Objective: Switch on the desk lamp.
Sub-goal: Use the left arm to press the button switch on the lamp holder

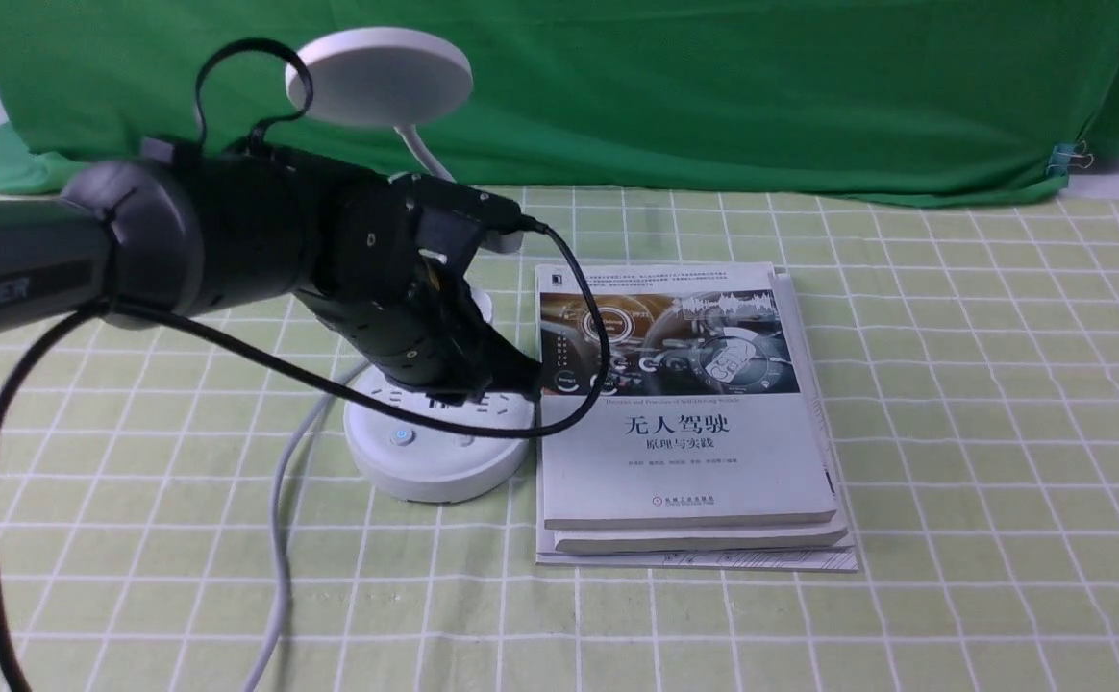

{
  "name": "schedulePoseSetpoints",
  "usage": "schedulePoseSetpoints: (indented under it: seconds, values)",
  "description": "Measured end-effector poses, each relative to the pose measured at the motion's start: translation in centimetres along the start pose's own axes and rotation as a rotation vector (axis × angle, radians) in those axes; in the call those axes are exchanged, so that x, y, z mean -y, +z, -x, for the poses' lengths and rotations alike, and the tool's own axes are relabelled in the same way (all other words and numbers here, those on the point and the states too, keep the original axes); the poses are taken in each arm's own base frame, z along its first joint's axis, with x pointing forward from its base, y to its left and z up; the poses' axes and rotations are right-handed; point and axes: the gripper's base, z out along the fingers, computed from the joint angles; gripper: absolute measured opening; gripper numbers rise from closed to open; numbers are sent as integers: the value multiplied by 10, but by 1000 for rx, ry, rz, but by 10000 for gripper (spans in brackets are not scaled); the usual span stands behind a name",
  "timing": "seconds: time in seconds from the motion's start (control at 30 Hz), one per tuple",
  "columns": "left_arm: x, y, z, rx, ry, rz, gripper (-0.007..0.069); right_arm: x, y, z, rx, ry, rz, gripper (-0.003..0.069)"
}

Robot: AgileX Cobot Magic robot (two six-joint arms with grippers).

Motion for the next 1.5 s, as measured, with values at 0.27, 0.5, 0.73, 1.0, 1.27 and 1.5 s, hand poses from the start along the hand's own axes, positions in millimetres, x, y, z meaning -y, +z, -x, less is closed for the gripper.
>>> schedulePoseSetpoints:
  seconds: [0.27,0.5,0.73,1.0,1.27,1.5]
  values:
    - [2,-8,-7,-4,-13,-9,19,0,0,0,0,-1,0,245]
    - [2,7,-27,-19,-31,-10,19,0,0,0,0,0,0,245]
    - [2,10,-26,41,-53,-9,19,0,0,0,0,0,0,245]
    - [1,22,-29,18,-61,-10,19,0,0,0,0,0,0,245]
    - [2,34,-34,-11,-81,-18,19,0,0,0,0,0,0,245]
    - [2,20,-32,8,-80,-20,19,0,0,0,0,0,0,245]
